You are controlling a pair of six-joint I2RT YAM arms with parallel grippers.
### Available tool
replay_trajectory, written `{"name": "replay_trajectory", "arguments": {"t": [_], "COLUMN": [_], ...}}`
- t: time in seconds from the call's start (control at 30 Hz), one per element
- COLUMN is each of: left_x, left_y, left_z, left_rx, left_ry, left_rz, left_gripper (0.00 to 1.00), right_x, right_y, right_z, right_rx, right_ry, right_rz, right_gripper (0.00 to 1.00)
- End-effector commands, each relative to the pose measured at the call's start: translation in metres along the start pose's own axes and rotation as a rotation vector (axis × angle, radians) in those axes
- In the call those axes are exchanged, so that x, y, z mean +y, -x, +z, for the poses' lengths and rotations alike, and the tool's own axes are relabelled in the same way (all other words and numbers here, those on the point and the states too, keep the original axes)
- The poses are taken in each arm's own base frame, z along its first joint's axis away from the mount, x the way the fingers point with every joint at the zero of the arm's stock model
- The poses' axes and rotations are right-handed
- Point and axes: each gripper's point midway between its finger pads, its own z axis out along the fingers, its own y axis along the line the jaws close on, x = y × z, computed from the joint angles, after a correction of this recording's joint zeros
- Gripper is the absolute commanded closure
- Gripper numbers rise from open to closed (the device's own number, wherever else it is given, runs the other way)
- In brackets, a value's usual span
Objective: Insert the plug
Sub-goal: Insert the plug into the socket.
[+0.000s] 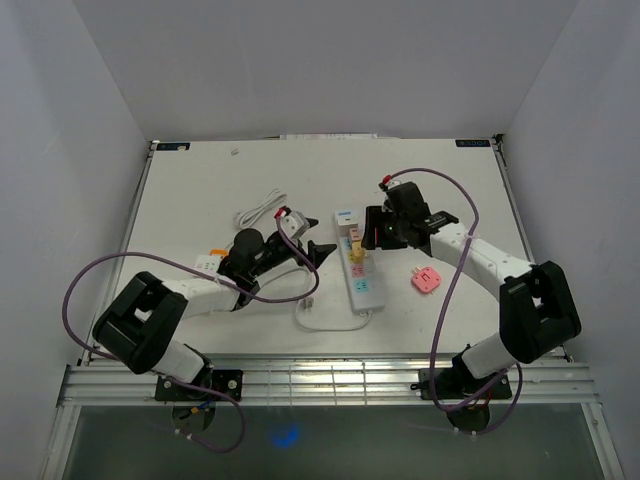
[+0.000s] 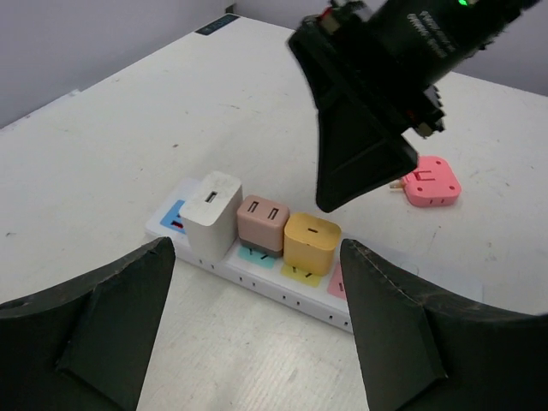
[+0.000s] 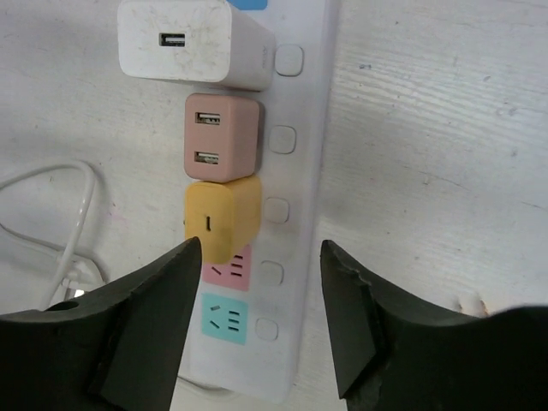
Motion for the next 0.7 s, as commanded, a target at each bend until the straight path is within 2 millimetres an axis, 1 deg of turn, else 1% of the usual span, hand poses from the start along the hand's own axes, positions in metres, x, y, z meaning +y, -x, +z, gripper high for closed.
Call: {"name": "replay_trajectory", "arguments": {"t": [0.0,0.03,0.07,0.1,0.13,0.17,0.2,0.23,0.27,0.3,0.33,0.37,0.4,0.5,0.53,0.6,0.63,0.67], "left_x": [0.028,0.030,0.034,0.037,0.038,0.038,0.038,0.043,0.046,0.048,0.050,0.052,0.054,0.050,0.048,0.043,0.040,0.037], "left_y": [0.023,0.023,0.024,0.032,0.034,0.033,0.038,0.036,0.037,0.037,0.032,0.032,0.033,0.032,0.036,0.038,0.035,0.039], "left_z": [-0.012,-0.014,-0.018,-0.022,-0.024,-0.027,-0.031,-0.034,-0.035,-0.036,-0.039,-0.040,-0.041,-0.047,-0.050,-0.052,-0.054,-0.055], "left_rx": [-0.042,-0.037,-0.038,-0.059,-0.065,-0.065,-0.086,-0.084,-0.083,-0.076,-0.050,-0.044,-0.040,-0.033,-0.048,-0.051,-0.039,-0.045], "left_ry": [0.175,0.196,0.218,0.249,0.261,0.271,0.288,0.330,0.348,0.367,0.399,0.414,0.429,0.439,0.437,0.420,0.415,0.399], "left_rz": [-0.077,-0.093,-0.107,-0.136,-0.153,-0.171,-0.220,-0.255,-0.285,-0.311,-0.355,-0.372,-0.388,-0.448,-0.467,-0.482,-0.493,-0.498], "left_gripper": [0.11,0.05,0.02,0.02,0.02,0.02,0.02,0.02,0.02,0.02,0.02,0.02,0.02,0.02,0.02,0.02,0.02,0.02], "right_x": [-0.019,-0.023,-0.027,-0.040,-0.047,-0.051,-0.062,-0.068,-0.070,-0.080,-0.086,-0.088,-0.094,-0.100,-0.101,-0.105,-0.106,-0.108], "right_y": [0.009,0.005,0.005,-0.002,-0.004,-0.004,-0.011,-0.013,-0.015,-0.017,-0.020,-0.022,-0.029,-0.041,-0.048,-0.057,-0.060,-0.067], "right_z": [-0.021,-0.023,-0.029,-0.030,-0.034,-0.042,-0.045,-0.049,-0.057,-0.062,-0.064,-0.068,-0.071,-0.073,-0.071,-0.070,-0.070,-0.069], "right_rx": [-0.055,-0.050,-0.063,-0.058,-0.066,-0.088,-0.085,-0.095,-0.112,-0.116,-0.116,-0.112,-0.086,-0.042,-0.024,-0.001,0.006,0.016], "right_ry": [-0.028,-0.024,-0.025,-0.046,-0.065,-0.072,-0.099,-0.119,-0.127,-0.171,-0.207,-0.221,-0.256,-0.279,-0.277,-0.289,-0.289,-0.294], "right_rz": [0.027,0.044,0.059,0.086,0.104,0.124,0.153,0.168,0.182,0.200,0.211,0.218,0.224,0.246,0.248,0.279,0.291,0.301], "right_gripper": [0.36,0.34,0.28,0.24,0.17,0.04,0.04,0.10,0.11,0.11,0.11,0.11,0.11,0.11,0.11,0.11,0.11,0.11]}}
